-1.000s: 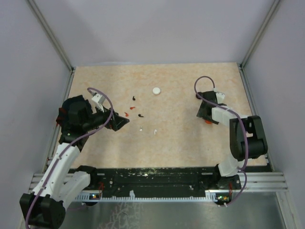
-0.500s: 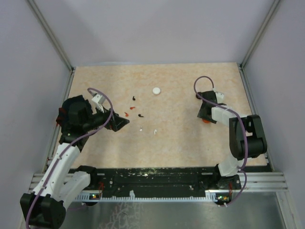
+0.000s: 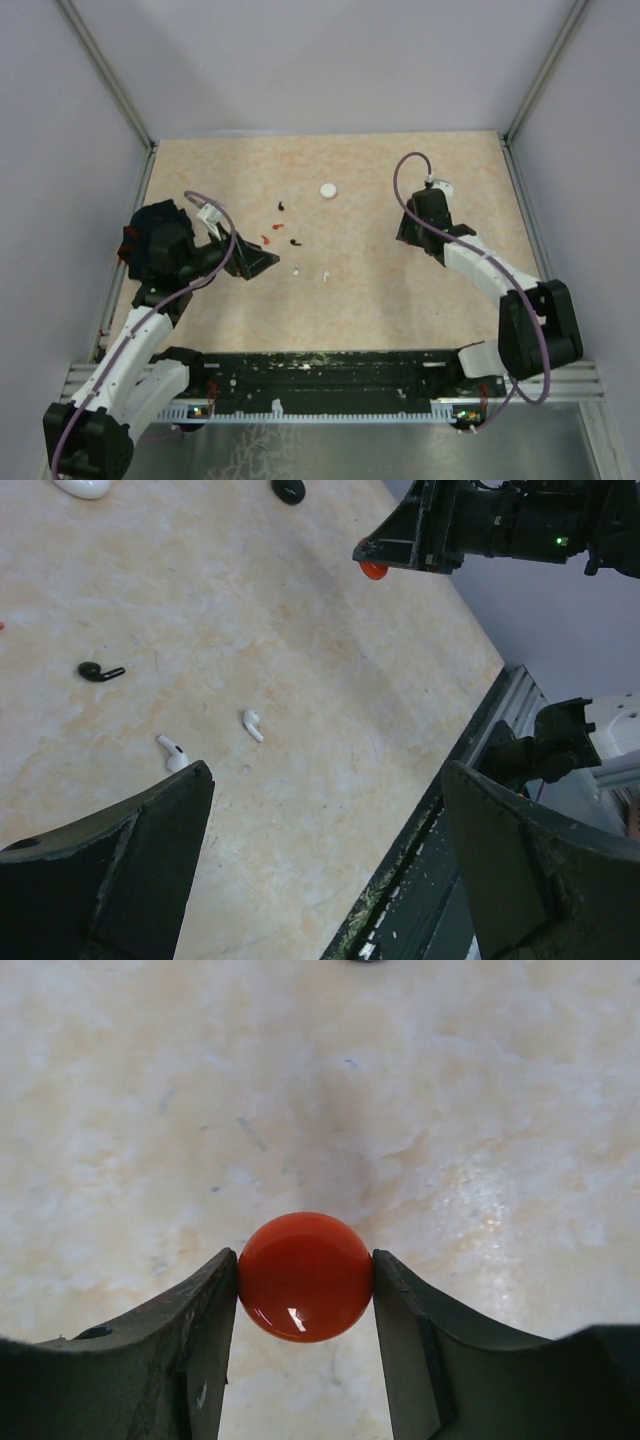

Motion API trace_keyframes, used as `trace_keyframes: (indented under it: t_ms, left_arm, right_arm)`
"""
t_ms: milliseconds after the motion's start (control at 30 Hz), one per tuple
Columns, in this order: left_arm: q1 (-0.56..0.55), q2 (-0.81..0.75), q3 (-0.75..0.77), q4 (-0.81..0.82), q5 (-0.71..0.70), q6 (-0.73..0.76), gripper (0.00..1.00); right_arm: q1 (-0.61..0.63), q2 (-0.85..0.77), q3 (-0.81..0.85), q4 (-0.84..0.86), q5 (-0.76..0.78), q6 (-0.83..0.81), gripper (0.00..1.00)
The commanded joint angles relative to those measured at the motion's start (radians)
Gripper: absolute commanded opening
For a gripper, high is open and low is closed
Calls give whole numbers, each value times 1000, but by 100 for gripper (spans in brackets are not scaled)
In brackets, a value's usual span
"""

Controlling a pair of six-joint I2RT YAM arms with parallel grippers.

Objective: Insert the wireless bluetooth earbuds into the charging case
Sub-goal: Pick up the charging case at the center of the board.

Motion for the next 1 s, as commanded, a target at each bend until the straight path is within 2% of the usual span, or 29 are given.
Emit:
trace_keyframes:
  t_ms: [0, 167, 400, 700, 967]
  left_arm:
    - [-58, -33, -28, 153, -32, -111, 100]
    - [-145, -31, -66, 271, -143, -165, 100]
    - [-345, 27, -80, 372, -417, -165, 100]
    - [-570, 159, -67, 550, -718, -124, 96]
    - [-689, 306, -7, 623, -859, -70, 89]
  right_arm:
    - [70, -150, -34, 108, -74, 36, 46]
    - [172, -239, -54, 160, -101, 104, 46]
    - [309, -306, -60, 224, -88, 232, 46]
    - [378, -351, -107, 317, -109, 396, 45]
    - [436, -370, -119, 349, -84, 455, 45]
